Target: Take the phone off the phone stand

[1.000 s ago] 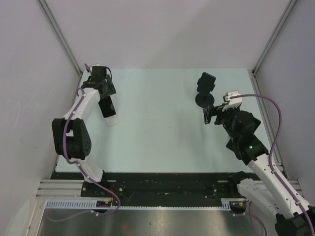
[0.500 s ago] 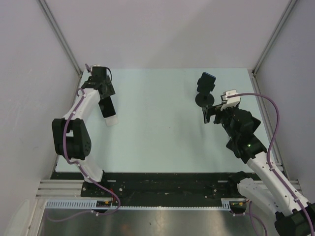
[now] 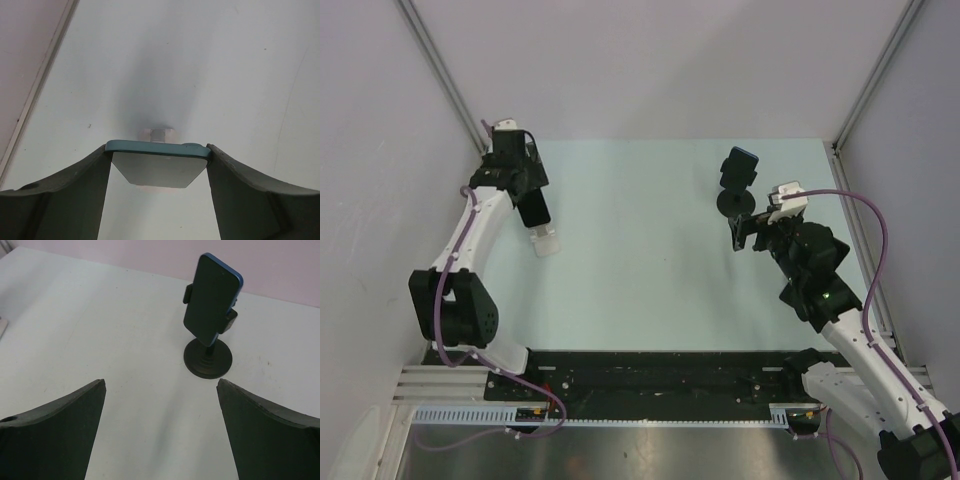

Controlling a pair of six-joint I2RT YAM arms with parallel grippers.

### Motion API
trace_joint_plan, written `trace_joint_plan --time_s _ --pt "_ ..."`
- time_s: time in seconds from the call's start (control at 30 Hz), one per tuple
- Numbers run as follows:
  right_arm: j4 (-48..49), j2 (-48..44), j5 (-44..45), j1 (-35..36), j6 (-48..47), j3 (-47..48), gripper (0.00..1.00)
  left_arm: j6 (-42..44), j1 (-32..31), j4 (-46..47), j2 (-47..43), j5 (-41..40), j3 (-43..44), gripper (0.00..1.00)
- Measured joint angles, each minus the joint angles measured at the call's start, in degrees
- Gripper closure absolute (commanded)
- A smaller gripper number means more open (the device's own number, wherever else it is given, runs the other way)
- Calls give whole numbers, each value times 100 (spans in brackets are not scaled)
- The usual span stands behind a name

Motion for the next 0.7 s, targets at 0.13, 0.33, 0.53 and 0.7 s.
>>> trace_joint_plan --time_s 0.13,0.33,0.53,0.7 --pt "101 9 -452 0 42 0 0 4 -116 -122 -286 197 109 100" --pt "573 411 -1801 9 474 0 0 -92 -507 -293 -407 957 459 100" --pt "1104 1325 -2848 127 1303 13 0 -468 -1040 -437 -407 1928 483 100" --pt "1204 2347 -3281 299 1958 273 0 -870 -1561 -468 -280 2686 483 100"
